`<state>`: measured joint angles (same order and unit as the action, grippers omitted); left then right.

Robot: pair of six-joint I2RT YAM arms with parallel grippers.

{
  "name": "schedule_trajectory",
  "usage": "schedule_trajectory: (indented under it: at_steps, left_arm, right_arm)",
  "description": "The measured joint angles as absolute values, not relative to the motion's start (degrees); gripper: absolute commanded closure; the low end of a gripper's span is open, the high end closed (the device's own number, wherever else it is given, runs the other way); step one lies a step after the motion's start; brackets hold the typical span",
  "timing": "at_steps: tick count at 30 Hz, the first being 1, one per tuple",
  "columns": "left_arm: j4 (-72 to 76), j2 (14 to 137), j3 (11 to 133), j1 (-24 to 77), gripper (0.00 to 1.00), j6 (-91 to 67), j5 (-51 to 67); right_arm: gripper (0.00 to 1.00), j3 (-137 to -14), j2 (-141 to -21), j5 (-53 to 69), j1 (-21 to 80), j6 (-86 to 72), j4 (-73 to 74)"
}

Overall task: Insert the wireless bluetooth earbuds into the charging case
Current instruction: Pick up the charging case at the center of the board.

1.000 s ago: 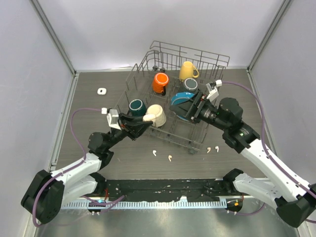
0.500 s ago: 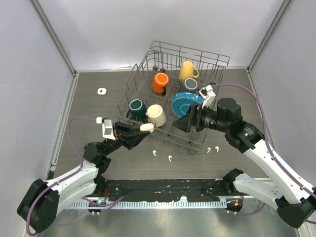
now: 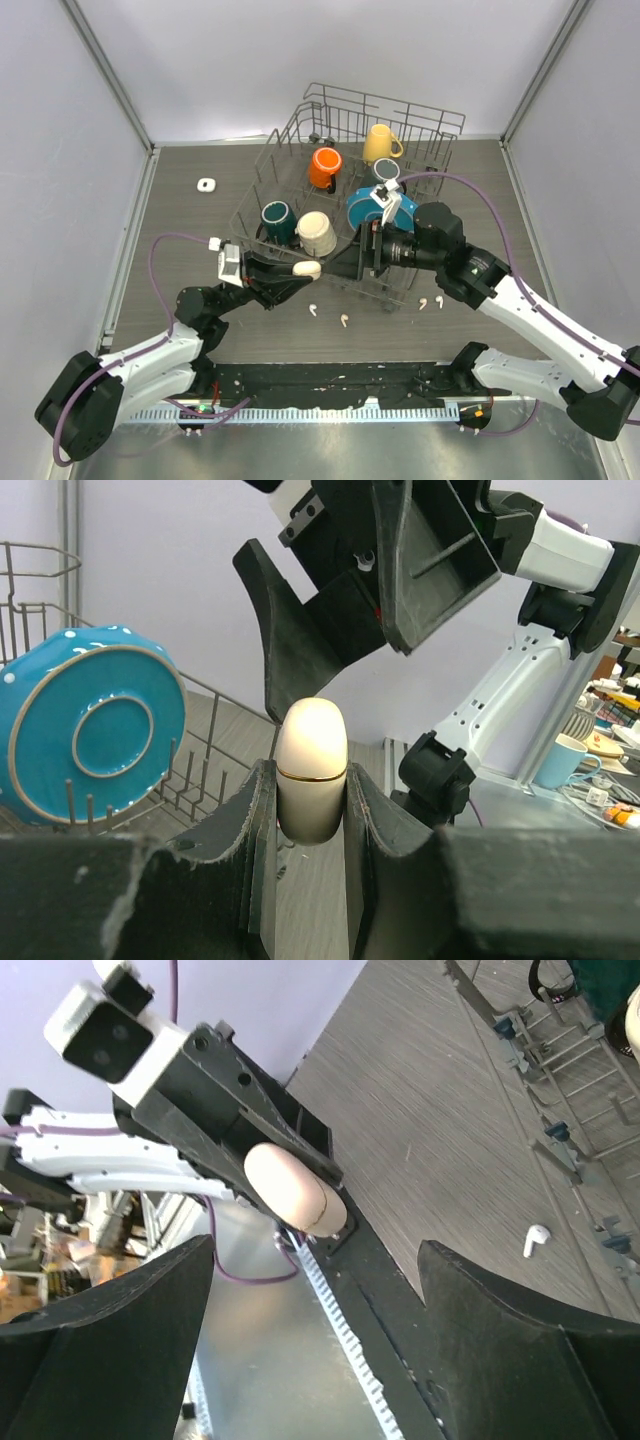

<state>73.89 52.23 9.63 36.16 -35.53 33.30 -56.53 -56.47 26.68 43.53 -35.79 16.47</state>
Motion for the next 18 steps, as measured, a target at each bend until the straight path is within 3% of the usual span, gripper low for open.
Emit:
schedule_trajectory:
  at_steps: [18]
  left_arm:
    - [73.4, 51.5, 11.3, 36.6, 1.00, -30.8, 32.5]
  right_arm:
    - [0.11, -44.7, -58.7, 28.4, 43.5, -72.2, -7.4]
